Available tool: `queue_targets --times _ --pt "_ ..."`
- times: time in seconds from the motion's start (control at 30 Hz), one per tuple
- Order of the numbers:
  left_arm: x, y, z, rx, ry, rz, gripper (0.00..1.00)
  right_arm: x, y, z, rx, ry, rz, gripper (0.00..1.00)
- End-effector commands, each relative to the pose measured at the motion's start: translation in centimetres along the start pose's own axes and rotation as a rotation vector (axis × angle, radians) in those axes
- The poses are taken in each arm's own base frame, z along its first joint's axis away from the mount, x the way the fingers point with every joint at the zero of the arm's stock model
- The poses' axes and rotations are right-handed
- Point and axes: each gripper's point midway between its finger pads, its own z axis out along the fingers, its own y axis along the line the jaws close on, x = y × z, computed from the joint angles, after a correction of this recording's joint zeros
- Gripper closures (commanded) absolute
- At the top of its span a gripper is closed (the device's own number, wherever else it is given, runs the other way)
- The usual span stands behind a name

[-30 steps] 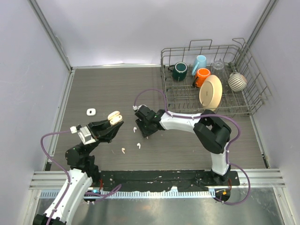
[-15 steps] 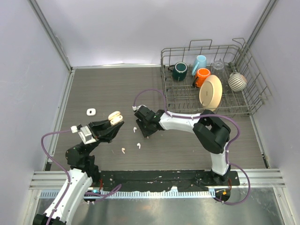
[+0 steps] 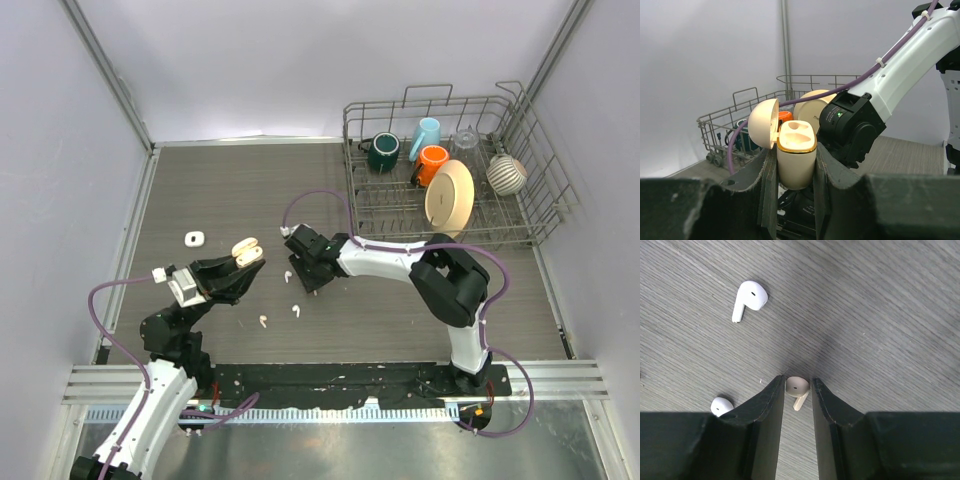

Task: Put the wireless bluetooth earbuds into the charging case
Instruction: Pick up the earbud from the center of the board.

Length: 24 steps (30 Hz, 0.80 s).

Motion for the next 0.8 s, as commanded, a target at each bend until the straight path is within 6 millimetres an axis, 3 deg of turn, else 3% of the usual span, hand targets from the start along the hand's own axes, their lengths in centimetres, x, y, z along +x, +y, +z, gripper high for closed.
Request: queue_targets --times 0.0,0.2,0.53,0.6,0.67,0.7,0.77 --pt "-1.85 -0.4 0.6 0.024 -0.034 0.029 1.0 -0.32 0.0 0.42 0.021 0.006 -0.035 0.66" --pt "-1.85 -0.38 0.6 0.024 -0.033 0.031 1.0 -0.3 -0.13 0.51 0.03 0.021 -0.055 0.66" --pt "-1.72 -0.39 0.63 0.026 -0.027 0.028 1.0 -0.01 -0.19 0.31 0.029 0.033 -0.058 0.76" --pt "-1.67 -0.4 0.63 0.027 -0.025 0.026 1.0 0.01 -0.2 0.22 0.029 0.033 -0.058 0.85" --pt "-1.87 -0.41 0.68 0.027 -0.03 0.031 1.0 -0.14 -0.24 0.08 0.032 0.027 -0.056 0.87" --pt "-1.85 -0.38 0.68 0.025 -0.03 0.03 1.0 -0.27 -0.24 0.04 0.033 0.021 -0.054 0.98" --pt "-1.83 -0.27 0.7 0.022 -0.028 0.03 1.0 -0.73 -0.16 -0.38 0.032 0.004 -0.045 0.99"
